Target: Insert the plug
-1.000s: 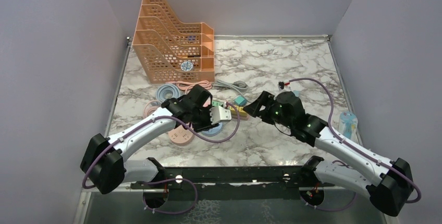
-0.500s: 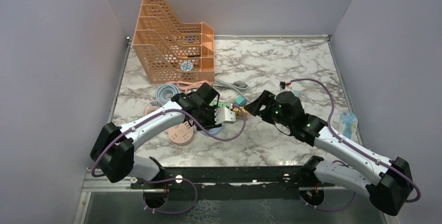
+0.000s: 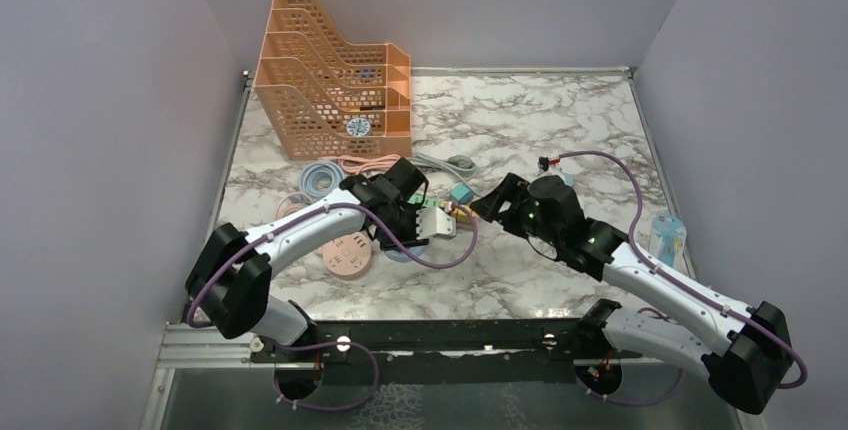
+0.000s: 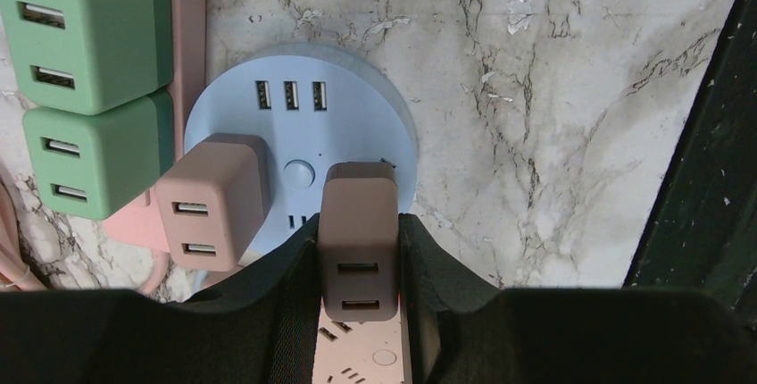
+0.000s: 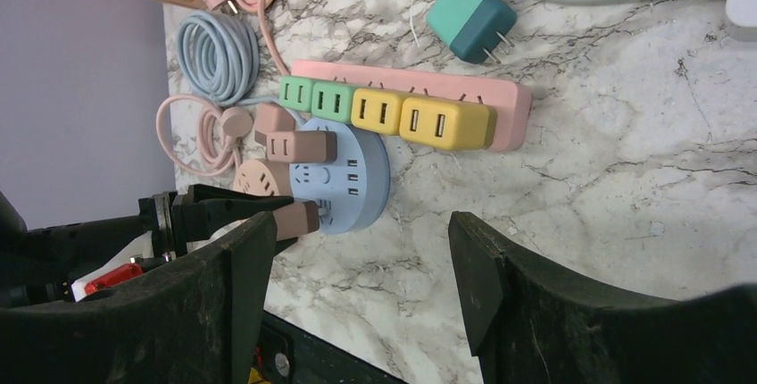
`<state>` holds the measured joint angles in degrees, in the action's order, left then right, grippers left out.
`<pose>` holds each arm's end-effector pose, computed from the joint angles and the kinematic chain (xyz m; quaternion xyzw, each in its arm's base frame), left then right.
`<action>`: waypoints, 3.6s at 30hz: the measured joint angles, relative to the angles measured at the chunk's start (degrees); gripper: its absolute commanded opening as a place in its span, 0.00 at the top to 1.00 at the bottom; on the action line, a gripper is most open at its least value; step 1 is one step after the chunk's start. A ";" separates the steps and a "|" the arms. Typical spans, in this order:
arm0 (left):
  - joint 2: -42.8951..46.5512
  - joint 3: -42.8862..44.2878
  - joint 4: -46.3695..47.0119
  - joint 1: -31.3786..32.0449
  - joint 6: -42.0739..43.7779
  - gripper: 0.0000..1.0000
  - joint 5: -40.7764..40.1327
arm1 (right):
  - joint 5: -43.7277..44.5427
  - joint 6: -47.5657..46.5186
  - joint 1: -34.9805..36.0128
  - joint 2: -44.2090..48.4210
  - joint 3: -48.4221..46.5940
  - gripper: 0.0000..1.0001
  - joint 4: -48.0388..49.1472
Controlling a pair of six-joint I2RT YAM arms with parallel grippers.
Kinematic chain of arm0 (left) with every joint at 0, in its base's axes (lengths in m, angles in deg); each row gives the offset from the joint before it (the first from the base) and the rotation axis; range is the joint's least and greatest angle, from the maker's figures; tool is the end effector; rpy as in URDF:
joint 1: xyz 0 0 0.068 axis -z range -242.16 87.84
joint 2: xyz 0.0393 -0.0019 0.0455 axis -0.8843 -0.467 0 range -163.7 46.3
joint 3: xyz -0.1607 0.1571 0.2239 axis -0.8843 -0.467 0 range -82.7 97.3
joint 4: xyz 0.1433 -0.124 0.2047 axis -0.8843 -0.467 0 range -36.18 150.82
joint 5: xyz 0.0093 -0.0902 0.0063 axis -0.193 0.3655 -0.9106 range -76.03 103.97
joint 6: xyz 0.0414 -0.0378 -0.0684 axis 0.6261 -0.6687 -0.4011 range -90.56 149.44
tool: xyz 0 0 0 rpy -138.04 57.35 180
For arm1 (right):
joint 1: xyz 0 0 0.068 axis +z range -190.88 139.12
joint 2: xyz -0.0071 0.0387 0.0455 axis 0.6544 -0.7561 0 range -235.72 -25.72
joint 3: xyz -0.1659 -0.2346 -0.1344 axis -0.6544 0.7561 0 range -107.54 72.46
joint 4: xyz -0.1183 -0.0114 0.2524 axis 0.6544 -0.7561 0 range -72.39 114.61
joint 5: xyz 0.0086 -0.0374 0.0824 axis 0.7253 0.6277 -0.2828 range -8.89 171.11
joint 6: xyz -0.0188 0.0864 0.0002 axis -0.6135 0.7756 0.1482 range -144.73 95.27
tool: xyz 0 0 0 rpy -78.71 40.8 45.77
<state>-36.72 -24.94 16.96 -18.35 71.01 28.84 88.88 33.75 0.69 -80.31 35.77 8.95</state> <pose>0.2024 -0.2221 0.2226 0.6784 0.7009 -0.1307 0.1772 0.1839 0.1488 0.2580 0.1610 0.8648 0.3232 0.3488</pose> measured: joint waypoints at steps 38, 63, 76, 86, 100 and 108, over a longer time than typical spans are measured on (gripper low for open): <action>-5.57 5.51 -5.16 1.31 4.07 1.00 -2.91 | 1.97 -0.48 0.00 0.98 0.00 0.30 -2.43; -12.09 12.90 -13.20 -0.70 6.05 1.00 -1.22 | 2.69 -2.23 0.00 1.75 -0.55 0.30 -4.39; -11.72 12.02 -13.07 -0.96 8.31 1.00 -0.55 | 3.67 -2.29 0.00 1.73 -0.74 0.30 -4.87; -10.91 10.60 -10.82 -1.11 9.75 1.00 2.38 | 5.33 -3.13 0.00 1.73 -2.08 0.30 -5.79; -6.49 9.07 -8.35 -1.11 11.10 1.00 4.48 | 5.46 -3.21 0.00 1.64 -2.08 0.30 -5.79; -4.85 5.05 -5.49 -1.38 11.23 1.00 5.49 | 5.46 -3.21 0.00 1.64 -2.08 0.30 -5.79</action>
<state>-41.58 -19.89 11.47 -19.73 82.24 34.33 94.35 30.53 0.69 -78.67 33.69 3.15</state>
